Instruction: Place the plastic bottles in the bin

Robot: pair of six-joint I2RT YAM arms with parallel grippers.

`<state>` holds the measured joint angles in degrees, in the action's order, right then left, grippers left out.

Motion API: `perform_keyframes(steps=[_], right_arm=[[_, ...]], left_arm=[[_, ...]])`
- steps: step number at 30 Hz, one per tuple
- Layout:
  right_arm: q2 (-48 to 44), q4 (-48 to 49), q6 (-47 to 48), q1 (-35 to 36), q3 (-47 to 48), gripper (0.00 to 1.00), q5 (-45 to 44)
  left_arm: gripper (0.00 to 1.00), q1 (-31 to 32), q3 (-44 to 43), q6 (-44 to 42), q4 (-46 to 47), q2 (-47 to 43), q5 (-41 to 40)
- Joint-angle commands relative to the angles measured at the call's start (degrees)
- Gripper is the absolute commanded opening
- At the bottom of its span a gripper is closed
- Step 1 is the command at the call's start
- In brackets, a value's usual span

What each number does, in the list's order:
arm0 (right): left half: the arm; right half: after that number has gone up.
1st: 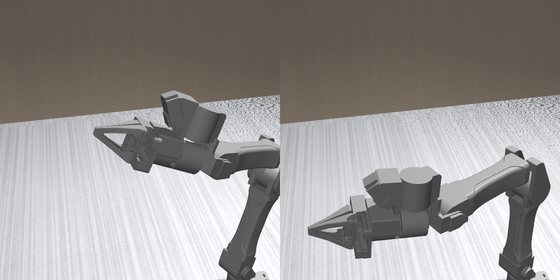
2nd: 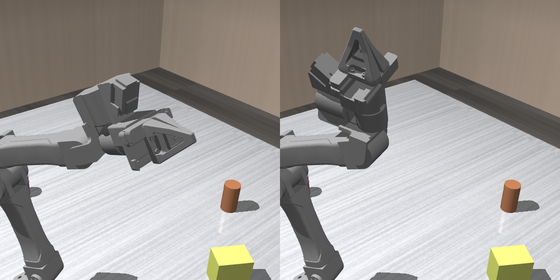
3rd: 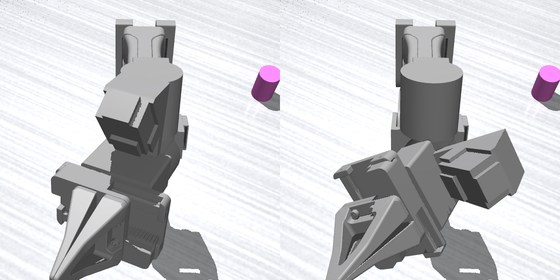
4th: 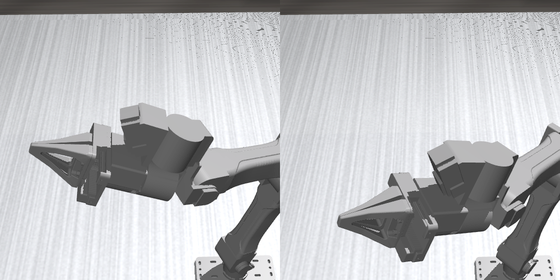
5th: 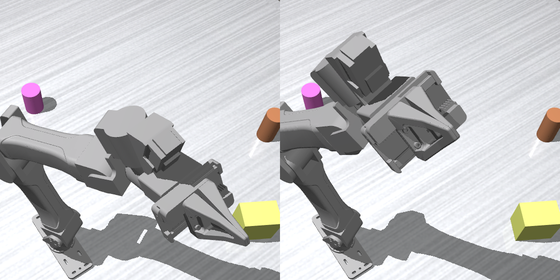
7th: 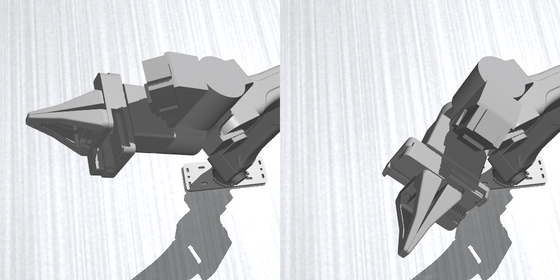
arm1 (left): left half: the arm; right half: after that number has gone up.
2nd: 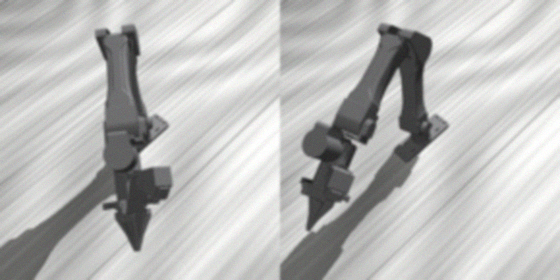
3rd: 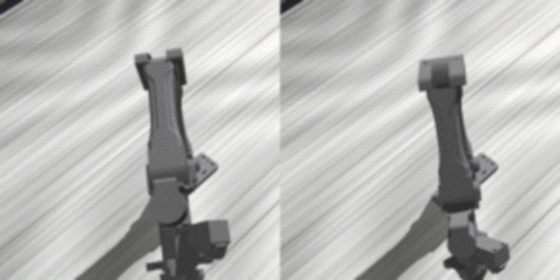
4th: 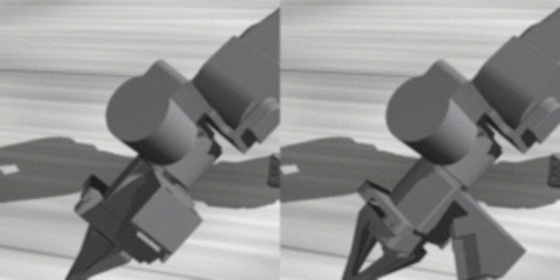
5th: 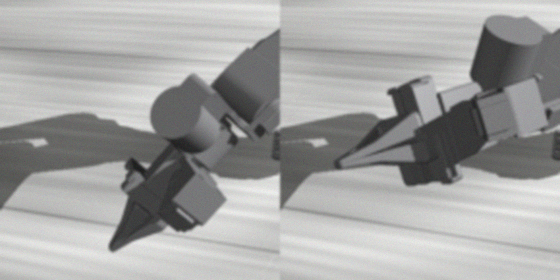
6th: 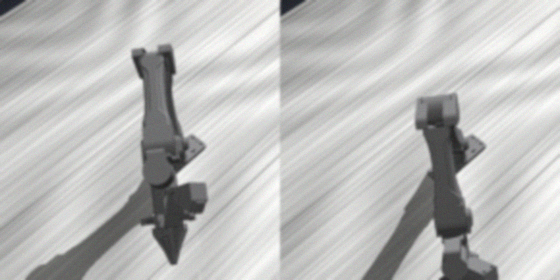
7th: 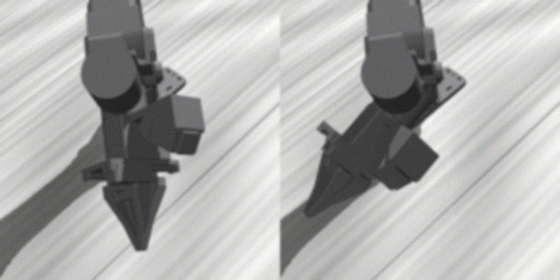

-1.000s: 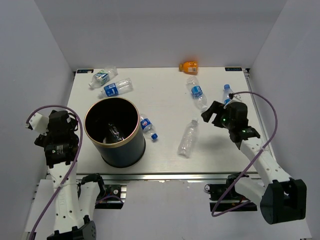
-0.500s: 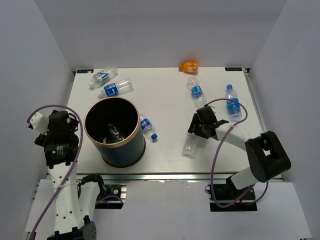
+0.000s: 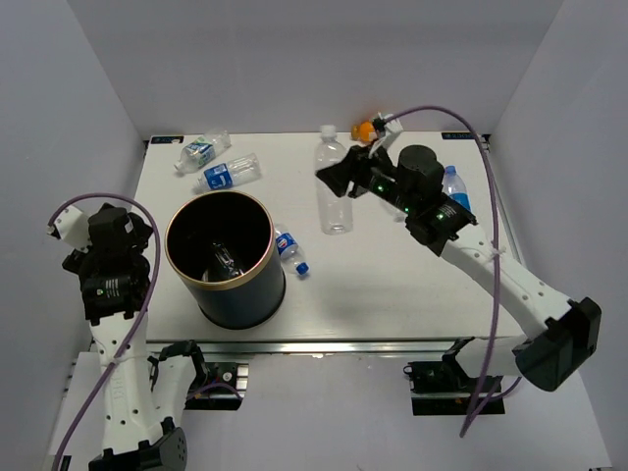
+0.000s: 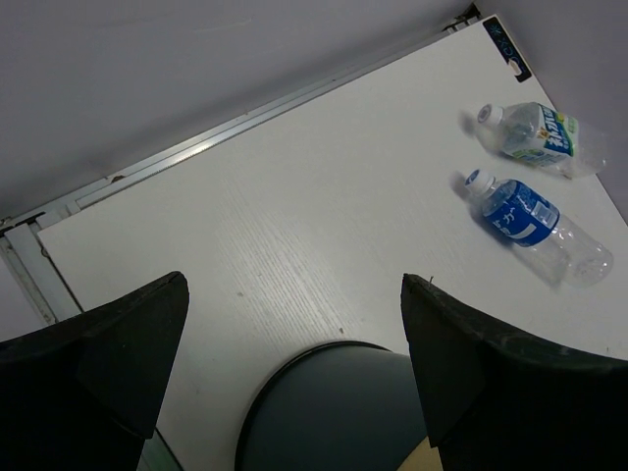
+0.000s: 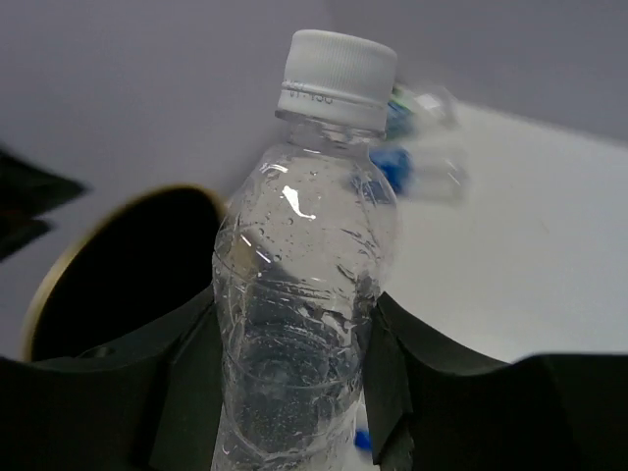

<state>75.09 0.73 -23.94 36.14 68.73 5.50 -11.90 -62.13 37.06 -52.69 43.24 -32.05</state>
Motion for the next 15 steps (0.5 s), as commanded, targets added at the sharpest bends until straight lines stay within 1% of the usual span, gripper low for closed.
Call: perform_keyframes(steps=[1,3,4,5,7,8,9,10,12,14,15], right_arm=[[-0.13,8.84,9.69,8.99,6.49,0.27,12.87],[3.37,9.29,12.77,13.49,11.32,0.29,13.23],[4.96,9.46,13.22,17.69,12.91,0.3,12.96],[6.54,9.9,13.92,19.65,16.05,0.31,13.4],[12.43,10.78,14.45,22.91,19.5,0.34,12.61],[14.45,10.43,15.93,25.53,23.6,0.36,12.0],[18.21,10.26,16.03,26.6,25.3,0.38,10.86],[19.99,10.43,16.12,27.83,26.79,0.41,9.98],[24.72,10.87,15.51,28.46,30.91,0.47,9.36],[27.9,8.95,14.81,28.9,34.35,0.52,9.44],[30.53,7.63,14.8,28.9,37.93,0.59,9.53]], left_arm=[[0.98,-0.32,-3.26,-2.43,1.45,0.17,2.52],[0.98,-0.31,-4.32,-3.91,1.71,0.35,4.27],[0.98,-0.23,-4.58,-4.27,1.97,0.35,4.71],[0.98,-0.31,-5.1,-4.62,1.97,0.35,5.07],[0.98,-0.32,-5.54,-5.42,1.97,0.44,5.6],[0.98,-0.23,-5.72,-5.68,1.8,0.61,5.6],[0.98,-0.31,-6.25,-6.38,1.88,0.96,6.12],[0.98,-0.32,-6.6,-6.65,1.8,1.14,6.21],[0.98,-0.23,-8.09,-6.82,0.84,1.67,6.04],[0.98,-0.32,-9.15,-6.91,-0.13,2.28,4.55],[0.98,-0.23,-10.46,-7.0,-0.31,2.28,4.2]])
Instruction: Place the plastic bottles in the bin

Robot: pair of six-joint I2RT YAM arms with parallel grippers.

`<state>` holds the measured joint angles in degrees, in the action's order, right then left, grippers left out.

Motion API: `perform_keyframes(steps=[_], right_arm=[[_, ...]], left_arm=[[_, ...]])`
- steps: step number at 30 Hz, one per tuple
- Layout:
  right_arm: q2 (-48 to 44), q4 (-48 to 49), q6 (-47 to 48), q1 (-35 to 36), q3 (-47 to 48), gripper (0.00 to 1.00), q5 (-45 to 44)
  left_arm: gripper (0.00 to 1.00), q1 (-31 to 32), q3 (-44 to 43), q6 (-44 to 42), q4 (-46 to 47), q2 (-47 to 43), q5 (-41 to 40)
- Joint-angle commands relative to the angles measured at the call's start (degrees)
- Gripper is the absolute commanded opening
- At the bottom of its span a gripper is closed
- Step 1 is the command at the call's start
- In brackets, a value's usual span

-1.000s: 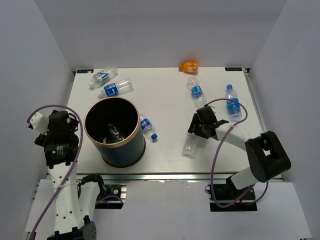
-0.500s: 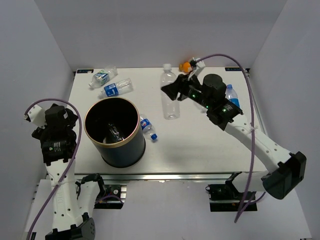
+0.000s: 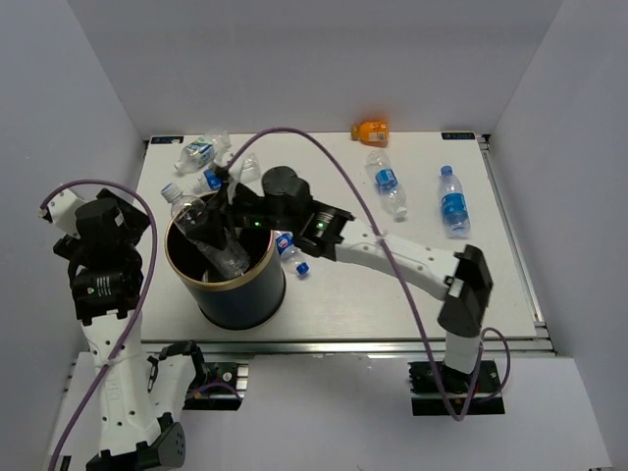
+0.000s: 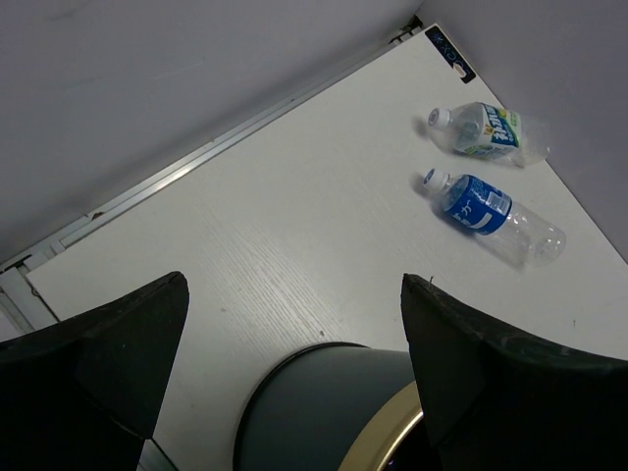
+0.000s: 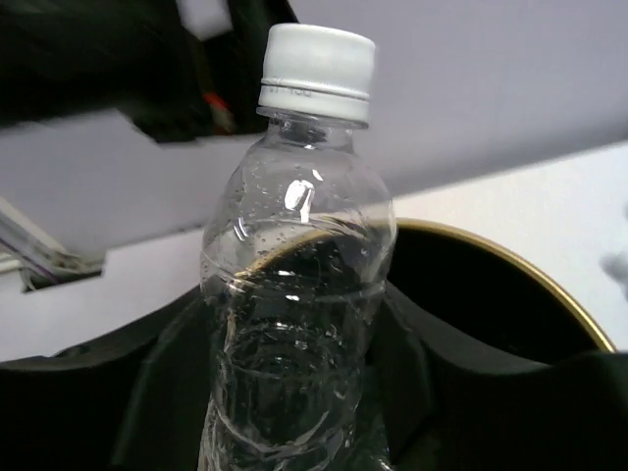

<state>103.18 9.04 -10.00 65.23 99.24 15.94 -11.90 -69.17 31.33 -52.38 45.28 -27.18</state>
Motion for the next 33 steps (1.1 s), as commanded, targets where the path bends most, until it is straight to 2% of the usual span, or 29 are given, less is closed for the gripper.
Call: perform_keyframes(steps=[1,2,3,8,12,14,17,18,20,23,25,27,30,31,33], right_arm=[[3.69,-3.65,0.86,-0.11,9.2,0.63,-0.92],[4.57,-5.24,1.21,-0.19,10.87,0.72,-0.92],[5.8,-6.48,1.3,-0.19,13.5,0.89,-1.0],[3.44,-10.69,1.74,-0.63,13.61,0.89,-6.35],[-5.84,-9.74,0.86,-4.39,5.11,0.89,-6.1],[-11.05,-11.05,0.42,-7.12,3.16,0.89,-5.84],[-16.31,-16.75,-1.77,-15.9,0.43,0.89,-6.1],[-17.3,-20.6,-2.65,-22.36,-0.62,0.89,-6.19],[-20.02,-23.26,-3.8,-29.78,-5.36,0.89,-6.01],[-20.65,-29.15,-2.31,-47.24,-10.8,0.89,-8.82],[-20.03,-31.26,-2.04,-53.42,-13.88,0.89,-10.93],[-17.41,-32.24,-0.73,-61.49,-16.43,0.89,-11.11],[-9.42,-34.69,2.96,-68.98,-14.44,0.89,-12.94],[-7.13,-37.75,4.01,-69.97,-13.3,0.89,-15.74],[-1.5,-37.87,8.04,-71.03,-12.5,0.89,-19.8]], left_arm=[[0.98,-0.31,-4.13,-1.36,-1.14,0.34,-1.03],[0.98,-0.32,-4.92,-1.45,-1.32,0.43,-1.03],[0.98,-0.23,-5.62,-1.36,-1.41,0.43,-0.77],[0.98,-0.32,-12.03,-2.67,-0.44,2.26,5.2],[0.98,-0.32,-17.92,-2.94,-1.41,5.26,7.66],[0.98,-0.32,-18.2,-3.47,-1.23,6.23,8.9],[0.98,-0.32,-14.52,-3.29,1.31,5.79,8.81],[0.98,-0.32,-13.03,-3.29,2.97,5.44,8.64],[0.98,-0.32,-9.51,-2.6,4.21,5.79,7.93],[0.98,-0.32,-6.78,0.37,6.59,7.71,6.09],[0.98,-0.66,-6.42,1.01,7.9,10.43,6.08],[0.98,-1.02,-5.37,1.36,9.83,12.19,6.44],[0.98,-1.28,-4.23,1.27,9.84,14.92,7.41],[0.98,-1.28,-3.53,1.36,10.28,14.93,6.79],[0.98,-1.28,-1.86,1.45,12.03,13.53,6.52]])
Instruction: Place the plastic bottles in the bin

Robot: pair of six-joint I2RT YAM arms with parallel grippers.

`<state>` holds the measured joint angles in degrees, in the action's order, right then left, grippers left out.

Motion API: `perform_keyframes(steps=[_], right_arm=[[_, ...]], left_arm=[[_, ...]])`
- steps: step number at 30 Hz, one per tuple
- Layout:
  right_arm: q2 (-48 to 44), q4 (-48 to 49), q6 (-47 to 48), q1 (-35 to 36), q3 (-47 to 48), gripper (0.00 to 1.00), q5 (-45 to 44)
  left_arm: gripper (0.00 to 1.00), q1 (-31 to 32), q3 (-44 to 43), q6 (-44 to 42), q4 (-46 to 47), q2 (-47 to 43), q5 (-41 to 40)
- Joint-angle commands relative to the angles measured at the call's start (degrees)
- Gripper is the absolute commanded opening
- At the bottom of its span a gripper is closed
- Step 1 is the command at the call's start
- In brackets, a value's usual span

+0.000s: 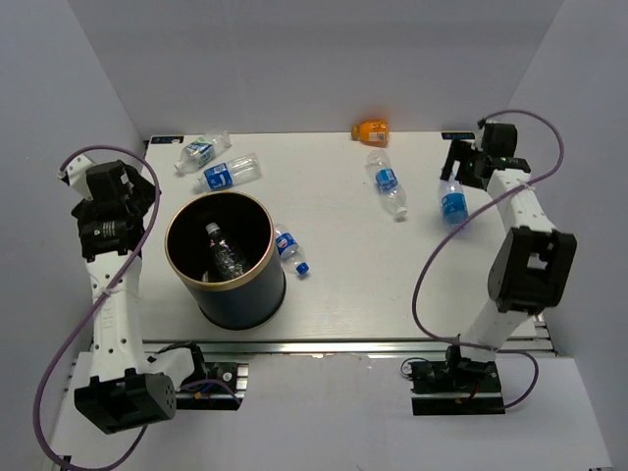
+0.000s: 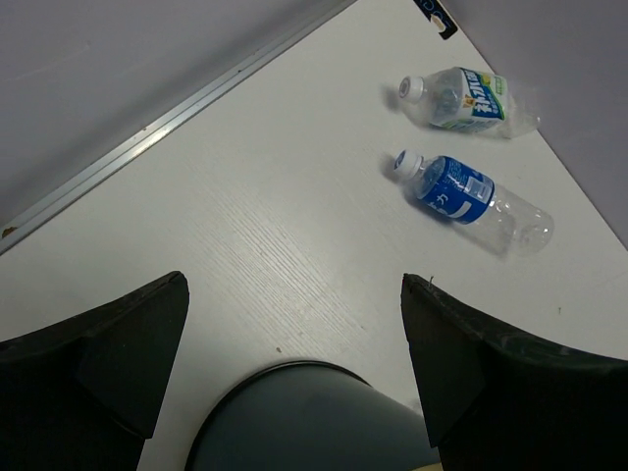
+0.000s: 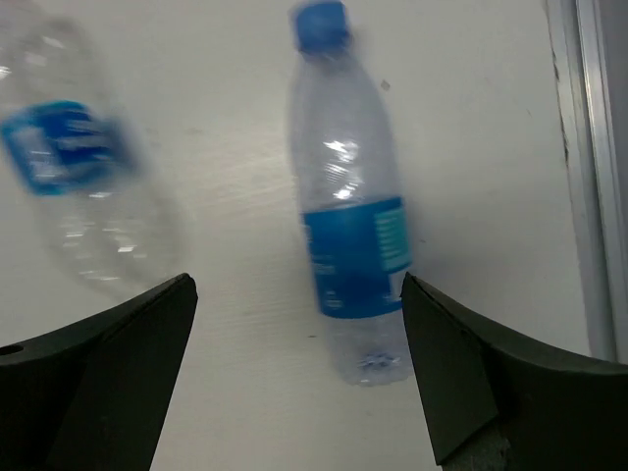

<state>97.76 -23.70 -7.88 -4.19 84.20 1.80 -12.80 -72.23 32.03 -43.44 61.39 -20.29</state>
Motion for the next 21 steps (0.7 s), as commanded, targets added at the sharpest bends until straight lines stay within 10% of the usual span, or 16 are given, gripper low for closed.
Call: perform_keyframes(steps=[1,9,12,15,21], right_arm=[[5.59,-4.86,6.99,-1.7,2.54,0.89,-6.8],[15.88,-2.84,6.21,-1.79,0.88,0.82,-9.45],[16.07,-4.06,5.94,-1.7,2.1,0.4,-6.74],[11.6,-3.81,5.77,-1.35,3.24,0.2,-4.18],[-6.41,-2.15,6.12,8.78,5.18,0.24,12.16]], left_arm=[[0.98,-0.3,2.6,0.75,3.53,-3.37,-0.27],[0.98,-0.39,4.81,1.1,2.4,-8.29,-0.62],[0.98,-0.39,5.6,0.84,1.26,-9.52,-1.67],[0.98,-0.39,5.96,0.49,1.78,-10.23,-1.33],[0.98,-0.39,7.27,1.1,2.83,-11.2,1.66]])
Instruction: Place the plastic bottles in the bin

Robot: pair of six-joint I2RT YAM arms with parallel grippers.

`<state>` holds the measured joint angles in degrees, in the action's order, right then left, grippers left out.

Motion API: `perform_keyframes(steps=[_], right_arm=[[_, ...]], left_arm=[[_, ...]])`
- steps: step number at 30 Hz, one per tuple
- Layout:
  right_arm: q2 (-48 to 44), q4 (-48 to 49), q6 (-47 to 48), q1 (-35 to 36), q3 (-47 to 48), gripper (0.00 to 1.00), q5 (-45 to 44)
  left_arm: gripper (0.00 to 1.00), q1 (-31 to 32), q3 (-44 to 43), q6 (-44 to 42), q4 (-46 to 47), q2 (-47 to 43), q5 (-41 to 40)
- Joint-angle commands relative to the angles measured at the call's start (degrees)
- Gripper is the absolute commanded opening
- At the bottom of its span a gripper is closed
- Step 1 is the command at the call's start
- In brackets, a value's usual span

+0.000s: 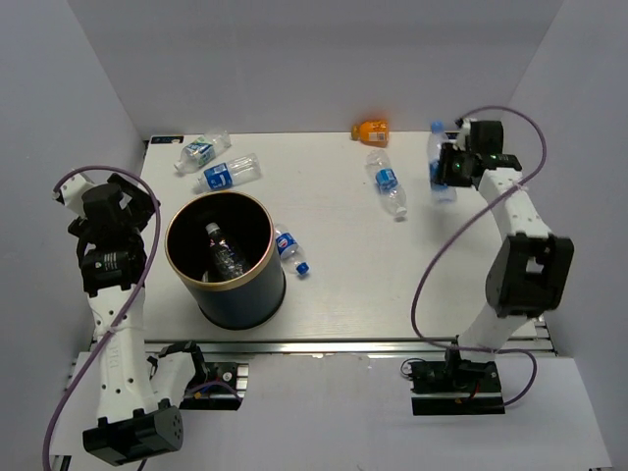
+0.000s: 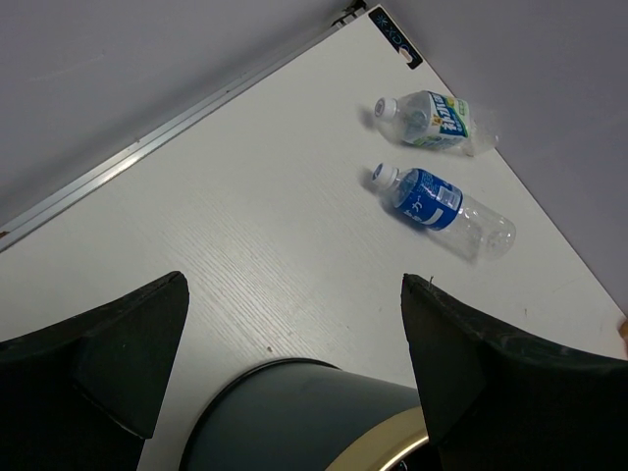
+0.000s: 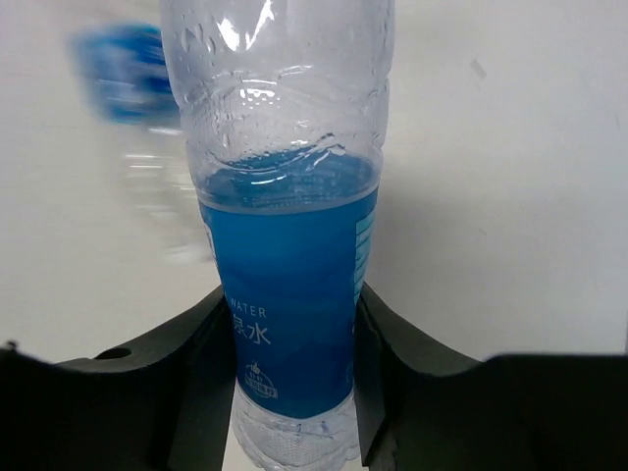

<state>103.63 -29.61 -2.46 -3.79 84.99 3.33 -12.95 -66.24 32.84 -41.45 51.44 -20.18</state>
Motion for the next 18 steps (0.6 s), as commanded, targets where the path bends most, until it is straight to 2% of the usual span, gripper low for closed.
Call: perform_keyframes(steps=[1,2,4,5,7,8,11,13,15,18], right_arm=[[-15.8,5.77,1.75,12.02,4.48,0.25,12.21],[-16.88,5.96,2.1,19.8,5.18,0.27,12.14],[-18.28,7.36,1.59,26.87,7.89,0.27,15.36],[-18.55,10.59,-0.42,32.74,8.43,0.23,16.95],[-18.91,16.39,-6.14,38.39,8.26,0.22,21.16],[-18.82,22.25,-7.46,44.25,8.17,0.24,21.28],[-15.85,28.53,-5.02,55.6,9.66,0.28,18.74],[-10.86,28.99,-5.36,58.62,12.55,0.28,19.25],[-7.41,27.86,-6.41,60.83,18.09,0.35,19.0],[-2.75,26.71,-7.12,63.55,20.82,0.45,19.51]], left_arm=[[0.98,-0.23,1.9,0.47,1.46,-1.6,2.86],[0.98,-0.15,2.34,0.47,2.07,-2.04,3.48],[0.98,-0.23,2.43,0.38,1.9,-2.22,4.53],[0.98,-0.23,2.25,0.47,1.64,-2.31,4.54],[0.98,-0.23,1.99,0.21,0.76,-2.48,4.37],[0.98,-0.23,2.08,0.03,0.67,-2.83,3.93],[0.98,-0.23,2.95,-0.67,1.02,-3.01,2.88],[0.98,-0.23,3.13,-0.67,0.15,-2.4,2.35],[0.98,-0.23,2.78,-0.41,-1.08,-1.96,2.6],[0.98,-0.23,2.96,-0.32,-0.82,-1.87,3.66]])
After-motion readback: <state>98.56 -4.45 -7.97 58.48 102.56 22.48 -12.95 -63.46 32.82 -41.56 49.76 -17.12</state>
